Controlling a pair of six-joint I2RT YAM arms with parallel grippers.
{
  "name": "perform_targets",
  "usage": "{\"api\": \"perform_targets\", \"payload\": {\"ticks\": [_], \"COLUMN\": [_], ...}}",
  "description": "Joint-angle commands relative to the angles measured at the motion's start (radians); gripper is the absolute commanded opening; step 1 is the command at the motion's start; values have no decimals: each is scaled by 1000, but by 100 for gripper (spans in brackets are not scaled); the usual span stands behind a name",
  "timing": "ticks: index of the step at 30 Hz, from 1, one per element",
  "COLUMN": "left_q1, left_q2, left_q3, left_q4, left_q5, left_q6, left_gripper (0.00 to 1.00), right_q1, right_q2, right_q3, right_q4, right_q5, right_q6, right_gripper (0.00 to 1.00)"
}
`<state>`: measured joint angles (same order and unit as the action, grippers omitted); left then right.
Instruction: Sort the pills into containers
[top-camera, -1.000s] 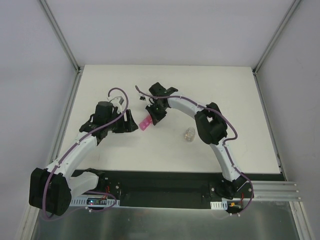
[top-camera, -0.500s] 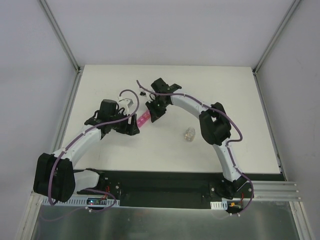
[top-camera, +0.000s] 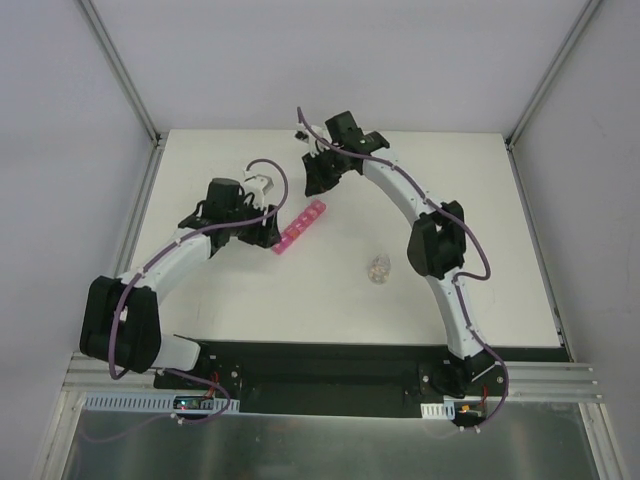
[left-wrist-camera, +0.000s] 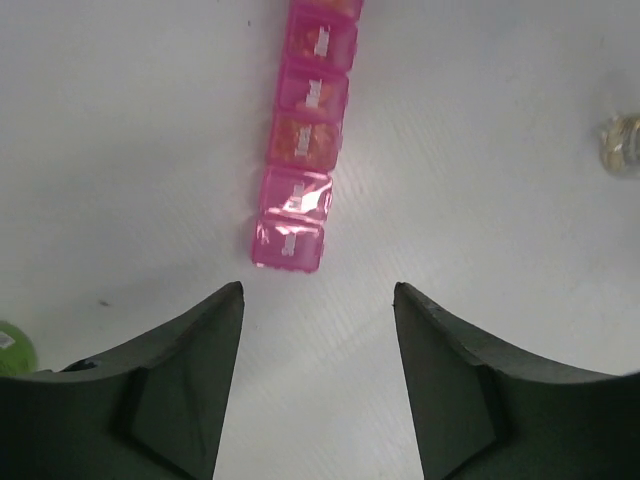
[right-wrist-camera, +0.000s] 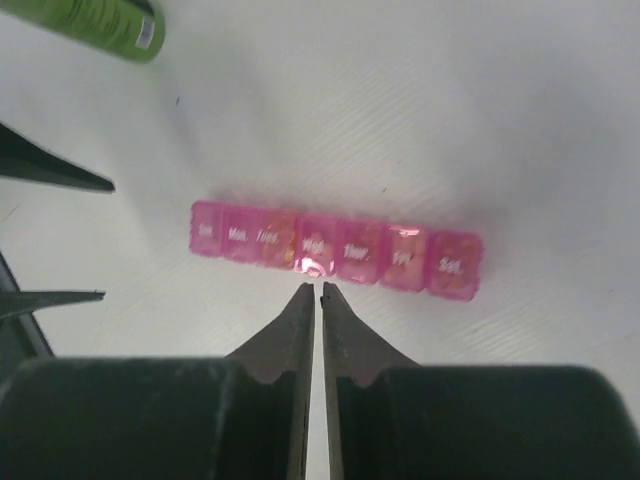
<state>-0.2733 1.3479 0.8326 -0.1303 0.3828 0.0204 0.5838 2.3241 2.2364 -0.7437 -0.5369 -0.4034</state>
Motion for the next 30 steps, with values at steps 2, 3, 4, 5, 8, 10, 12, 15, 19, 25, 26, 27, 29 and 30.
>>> {"api": "perform_targets", "payload": {"ticks": [2, 3, 4, 5, 8, 10, 12, 15, 19, 25, 26, 27, 29, 30], "left_q1": [8, 8, 6, 8, 8, 5, 6, 6, 5, 6, 5, 5, 6, 5], "left_q2": [115, 134, 151, 180, 236, 264, 295, 318, 344, 373, 379, 384, 396, 399], "left_q3": [155, 174, 209, 221, 270, 292, 299, 298, 290, 303, 304, 307, 309, 309], "left_q4": [54, 54, 51, 54, 55, 54, 55, 55, 55, 55, 55, 54, 54, 55], "left_q5": [54, 77, 99, 135, 182, 212, 232, 234, 234, 237, 240, 243, 248, 249], "left_q6": [-152, -161, -181, -191, -203, -208, -212, -212, -206, -203, -203, -203, -203, -203], "left_gripper": [49, 37, 34, 29, 17, 9, 6, 4, 4, 4, 4, 4, 4, 4], "right_q1": [-21, -21, -21, -22, -27, -27, -25, -27, -25, -24, -25, -25, -25, -25], "right_q2": [225, 222, 222, 231, 251, 256, 262, 270, 284, 304, 308, 310, 314, 314], "right_q3": [342, 330, 301, 301, 310, 310, 308, 307, 308, 310, 310, 310, 310, 312], "right_q4": [-189, -174, -161, -158, -167, -167, -171, -175, -183, -191, -192, -194, -192, -194], "right_q5": [5, 27, 34, 32, 20, 15, 8, 6, 17, 28, 29, 29, 31, 31], "right_q6": [-8, -3, 1, 6, 23, 28, 31, 37, 38, 40, 40, 40, 41, 46], "right_gripper": [8, 8, 7, 7, 6, 6, 5, 5, 5, 5, 5, 5, 5, 5]}}
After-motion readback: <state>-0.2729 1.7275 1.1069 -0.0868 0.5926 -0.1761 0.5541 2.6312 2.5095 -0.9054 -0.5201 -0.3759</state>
